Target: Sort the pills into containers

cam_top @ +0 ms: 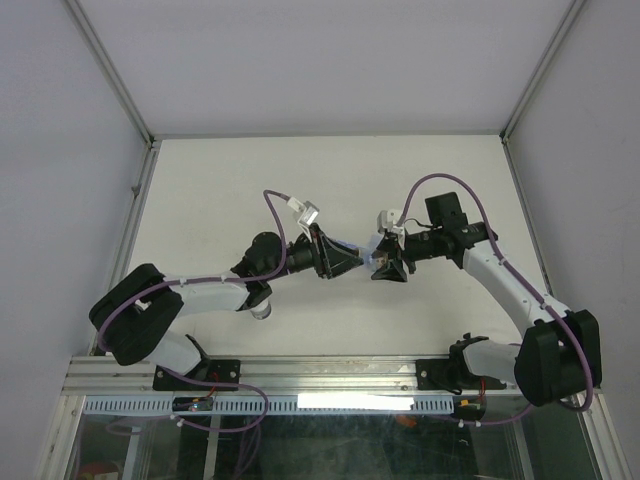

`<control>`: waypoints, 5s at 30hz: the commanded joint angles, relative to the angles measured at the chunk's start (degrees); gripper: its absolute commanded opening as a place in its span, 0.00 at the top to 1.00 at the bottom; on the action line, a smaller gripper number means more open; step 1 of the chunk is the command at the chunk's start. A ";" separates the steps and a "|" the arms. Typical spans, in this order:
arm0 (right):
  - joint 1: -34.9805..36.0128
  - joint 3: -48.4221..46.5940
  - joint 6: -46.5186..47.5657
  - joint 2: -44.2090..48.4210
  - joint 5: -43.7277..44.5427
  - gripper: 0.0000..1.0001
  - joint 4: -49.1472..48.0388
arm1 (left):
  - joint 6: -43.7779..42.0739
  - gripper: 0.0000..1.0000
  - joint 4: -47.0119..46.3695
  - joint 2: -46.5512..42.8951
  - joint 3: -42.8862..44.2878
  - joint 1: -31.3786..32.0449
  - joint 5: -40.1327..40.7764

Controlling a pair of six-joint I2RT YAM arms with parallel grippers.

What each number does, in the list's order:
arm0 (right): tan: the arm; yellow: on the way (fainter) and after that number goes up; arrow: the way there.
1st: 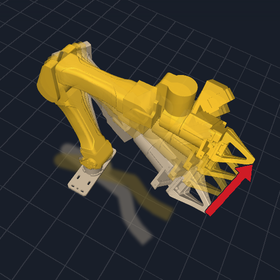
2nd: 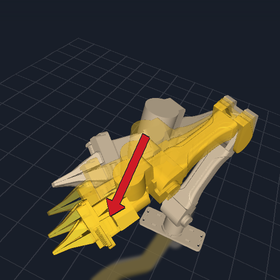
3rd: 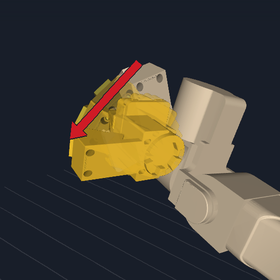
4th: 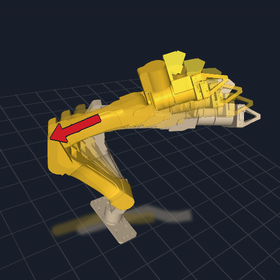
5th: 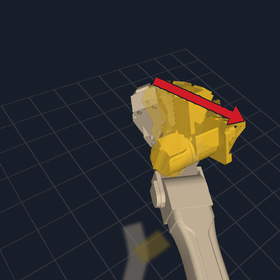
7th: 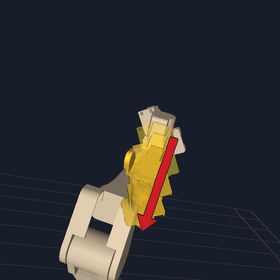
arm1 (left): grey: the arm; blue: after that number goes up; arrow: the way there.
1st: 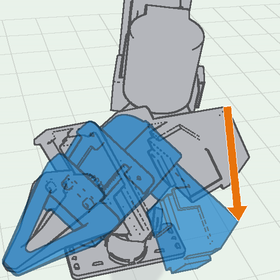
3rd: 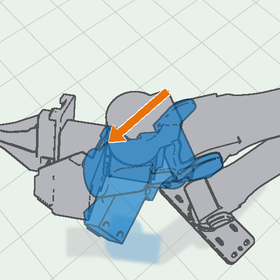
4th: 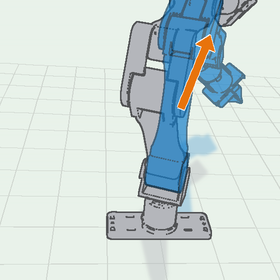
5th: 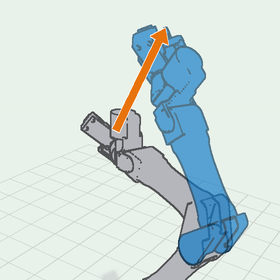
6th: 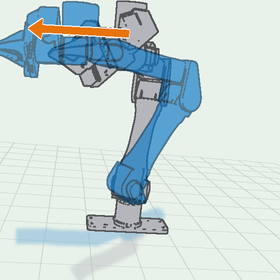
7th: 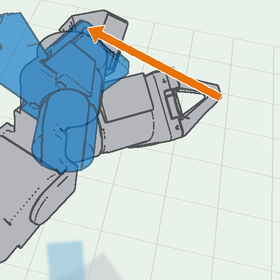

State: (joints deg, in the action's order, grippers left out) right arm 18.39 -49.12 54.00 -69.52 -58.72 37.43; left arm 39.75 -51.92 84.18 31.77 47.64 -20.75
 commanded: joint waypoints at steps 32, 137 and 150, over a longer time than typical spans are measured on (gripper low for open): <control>-0.96 -5.09 -7.57 8.06 -17.88 1.00 0.73 | -19.80 0.01 -4.22 -32.63 -9.72 5.45 -3.61; -2.75 -1.92 1.61 8.08 -5.87 1.00 1.80 | -16.15 1.00 17.91 -11.53 11.65 5.41 5.06; -2.13 -1.04 -11.57 6.82 -0.99 1.00 -7.83 | 2.21 0.40 24.75 -13.78 10.42 7.73 24.75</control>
State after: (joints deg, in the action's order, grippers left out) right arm 16.12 -49.47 46.83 -62.57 -59.24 32.93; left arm 38.00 -27.31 73.03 40.45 55.16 0.05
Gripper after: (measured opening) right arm 0.548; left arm 0.440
